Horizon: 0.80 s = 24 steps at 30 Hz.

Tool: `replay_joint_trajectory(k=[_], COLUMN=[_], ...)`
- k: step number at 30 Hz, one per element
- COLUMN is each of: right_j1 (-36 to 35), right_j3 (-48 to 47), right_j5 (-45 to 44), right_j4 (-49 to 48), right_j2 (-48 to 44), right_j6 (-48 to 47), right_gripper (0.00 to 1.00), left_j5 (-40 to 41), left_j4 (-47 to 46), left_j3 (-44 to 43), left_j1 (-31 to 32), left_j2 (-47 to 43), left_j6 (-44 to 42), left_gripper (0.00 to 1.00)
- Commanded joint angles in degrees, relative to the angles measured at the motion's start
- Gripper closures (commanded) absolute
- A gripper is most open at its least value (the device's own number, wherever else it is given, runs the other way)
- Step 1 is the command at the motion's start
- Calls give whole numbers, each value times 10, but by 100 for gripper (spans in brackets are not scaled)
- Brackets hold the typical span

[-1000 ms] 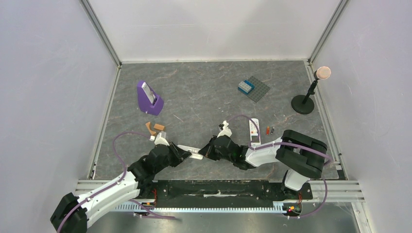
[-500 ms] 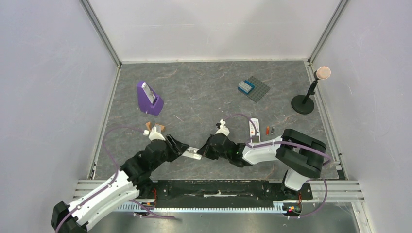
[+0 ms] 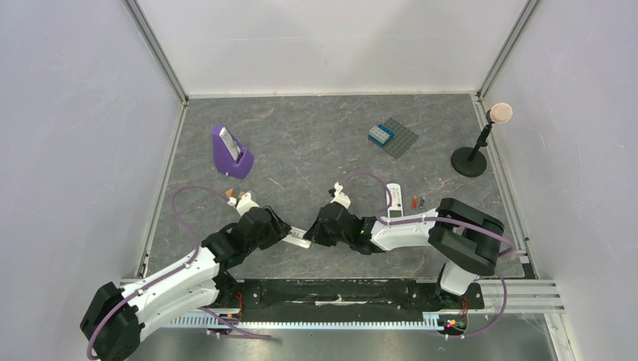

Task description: Load the batteries into the remote control

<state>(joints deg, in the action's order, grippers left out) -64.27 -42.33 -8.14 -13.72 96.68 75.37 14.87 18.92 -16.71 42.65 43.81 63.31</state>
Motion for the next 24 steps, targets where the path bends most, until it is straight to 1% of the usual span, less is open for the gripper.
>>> replay_joint_trajectory(k=[1,4,10,17,24], right_j1=[-15,-11,-3,11,24], right_j3=[-2,-2,2,20,32], right_j5=[80,112,137,136,130], right_j4=[69,57,31,0,1], right_j2=[41,34,18,-19,-39], right_j6=[2,20,50,65,56], right_gripper=[99,100,100,100,100], left_j5=[0,-6,-9,-1,0], left_j4=[-58,-73,-69,-48,-41], left_j3=[16,33,48,45,34], left_j1=[-6,-6,-6,-6,-6], left_j2=[24,23,9,-2,-3], left_j6=[-19,-11,-6,-8,-11], left_gripper=[42,44,49,50,50])
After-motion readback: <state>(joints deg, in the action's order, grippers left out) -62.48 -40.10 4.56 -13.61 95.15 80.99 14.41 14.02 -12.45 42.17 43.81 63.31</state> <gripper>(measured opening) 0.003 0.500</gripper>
